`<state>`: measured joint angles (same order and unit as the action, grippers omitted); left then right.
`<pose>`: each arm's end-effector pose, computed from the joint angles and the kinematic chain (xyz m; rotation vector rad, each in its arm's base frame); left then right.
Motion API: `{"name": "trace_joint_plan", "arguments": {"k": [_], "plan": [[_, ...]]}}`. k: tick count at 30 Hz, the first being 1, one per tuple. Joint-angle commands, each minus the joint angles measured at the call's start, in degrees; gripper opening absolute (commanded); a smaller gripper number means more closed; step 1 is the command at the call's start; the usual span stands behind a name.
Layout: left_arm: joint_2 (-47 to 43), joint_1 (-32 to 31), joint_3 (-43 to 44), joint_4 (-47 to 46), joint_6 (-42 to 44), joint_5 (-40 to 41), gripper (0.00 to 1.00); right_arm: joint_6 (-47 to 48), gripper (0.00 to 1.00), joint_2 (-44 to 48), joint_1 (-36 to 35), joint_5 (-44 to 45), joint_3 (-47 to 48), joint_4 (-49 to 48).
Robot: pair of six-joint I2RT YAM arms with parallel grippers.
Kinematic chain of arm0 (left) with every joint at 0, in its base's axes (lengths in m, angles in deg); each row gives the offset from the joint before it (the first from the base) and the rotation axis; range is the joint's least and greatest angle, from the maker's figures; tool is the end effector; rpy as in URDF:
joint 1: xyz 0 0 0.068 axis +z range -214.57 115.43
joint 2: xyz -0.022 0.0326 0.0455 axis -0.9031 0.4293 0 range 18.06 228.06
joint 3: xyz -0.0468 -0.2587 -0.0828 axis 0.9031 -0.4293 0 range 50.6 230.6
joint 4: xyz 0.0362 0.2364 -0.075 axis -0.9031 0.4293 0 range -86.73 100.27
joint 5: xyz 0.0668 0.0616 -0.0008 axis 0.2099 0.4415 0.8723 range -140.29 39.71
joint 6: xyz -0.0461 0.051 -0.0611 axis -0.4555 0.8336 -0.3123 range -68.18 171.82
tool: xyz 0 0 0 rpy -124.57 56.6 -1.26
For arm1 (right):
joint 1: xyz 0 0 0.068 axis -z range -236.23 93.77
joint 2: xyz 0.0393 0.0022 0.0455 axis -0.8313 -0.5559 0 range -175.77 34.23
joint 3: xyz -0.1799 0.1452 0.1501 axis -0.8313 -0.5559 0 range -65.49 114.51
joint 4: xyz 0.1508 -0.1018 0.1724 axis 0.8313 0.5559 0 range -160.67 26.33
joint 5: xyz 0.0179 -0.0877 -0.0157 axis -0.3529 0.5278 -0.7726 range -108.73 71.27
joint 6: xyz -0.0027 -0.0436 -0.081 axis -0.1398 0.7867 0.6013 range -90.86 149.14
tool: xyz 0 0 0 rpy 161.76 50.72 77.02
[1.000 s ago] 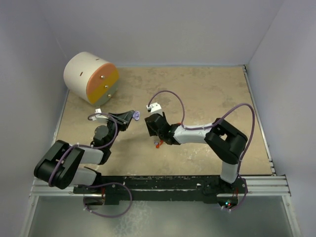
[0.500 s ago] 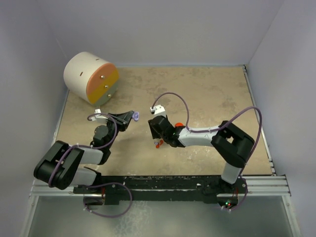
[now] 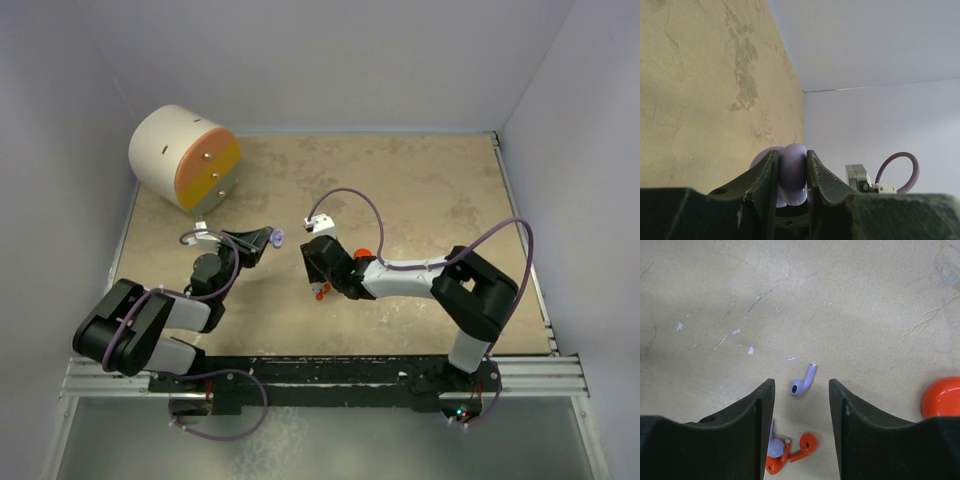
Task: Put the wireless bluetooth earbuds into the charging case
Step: Pick up the earbud from the center of the board.
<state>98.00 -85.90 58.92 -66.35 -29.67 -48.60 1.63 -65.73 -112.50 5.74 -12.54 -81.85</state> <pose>0.2433 -0.0924 0.1683 -0.9168 1.5319 -1.3311 0.2451 0.3054 0.1591 -0.3023 2.1364 0.3861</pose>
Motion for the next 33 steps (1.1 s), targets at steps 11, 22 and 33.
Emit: {"name": "trace_joint_plan", "arguments": {"k": [11,22,33], "plan": [[0.83,0.44,0.11,-5.02,-0.57,-0.73,0.00,-0.44,0.43,1.39,-1.27,1.17,-1.95,0.73],[0.84,0.46,0.14,-4.82,-0.38,-0.71,0.00,0.70,0.39,-0.26,-1.65,1.80,-0.61,0.99],[0.83,0.58,0.17,-4.74,-0.35,-0.81,0.00,1.38,0.39,-1.93,-1.65,2.11,2.26,1.25]]}}
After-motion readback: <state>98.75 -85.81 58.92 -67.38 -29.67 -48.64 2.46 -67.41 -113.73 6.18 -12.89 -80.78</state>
